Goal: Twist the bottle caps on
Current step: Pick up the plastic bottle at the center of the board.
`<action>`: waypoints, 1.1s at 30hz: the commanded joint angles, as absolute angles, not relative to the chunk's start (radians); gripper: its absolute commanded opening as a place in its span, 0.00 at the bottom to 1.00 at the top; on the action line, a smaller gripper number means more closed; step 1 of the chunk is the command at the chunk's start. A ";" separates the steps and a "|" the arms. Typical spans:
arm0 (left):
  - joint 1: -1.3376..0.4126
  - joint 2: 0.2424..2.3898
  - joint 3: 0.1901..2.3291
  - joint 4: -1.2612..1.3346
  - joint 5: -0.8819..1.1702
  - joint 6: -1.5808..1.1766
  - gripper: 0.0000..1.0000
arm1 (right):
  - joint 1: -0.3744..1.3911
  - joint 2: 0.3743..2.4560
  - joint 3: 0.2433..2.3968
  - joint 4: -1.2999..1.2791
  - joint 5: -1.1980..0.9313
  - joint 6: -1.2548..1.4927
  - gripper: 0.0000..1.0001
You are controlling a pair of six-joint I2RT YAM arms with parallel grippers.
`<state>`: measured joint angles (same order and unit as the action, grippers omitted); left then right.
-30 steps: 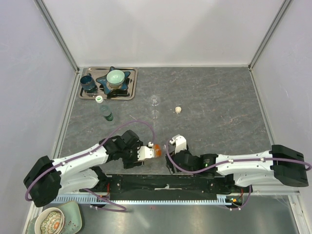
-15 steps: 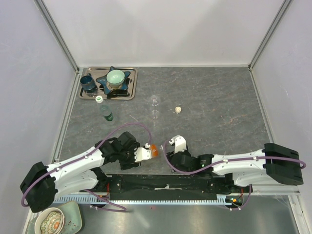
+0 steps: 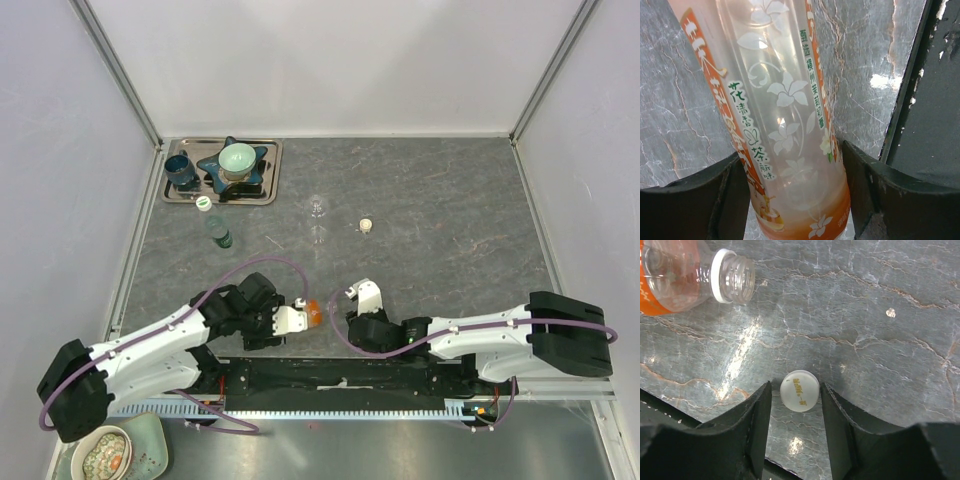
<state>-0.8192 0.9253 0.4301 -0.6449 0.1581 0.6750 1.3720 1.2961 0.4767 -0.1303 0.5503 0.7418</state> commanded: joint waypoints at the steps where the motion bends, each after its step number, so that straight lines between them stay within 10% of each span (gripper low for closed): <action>1: -0.815 0.904 0.420 -0.646 0.150 0.724 0.49 | 1.381 1.321 0.497 -0.147 0.580 0.761 0.50; 15: -0.815 0.862 0.610 -0.676 0.179 0.657 0.41 | 1.425 1.174 0.672 -0.333 0.692 0.701 0.30; 33: -0.813 0.663 0.878 -0.592 0.391 0.547 0.41 | 1.425 0.850 1.471 -0.690 0.286 0.203 0.35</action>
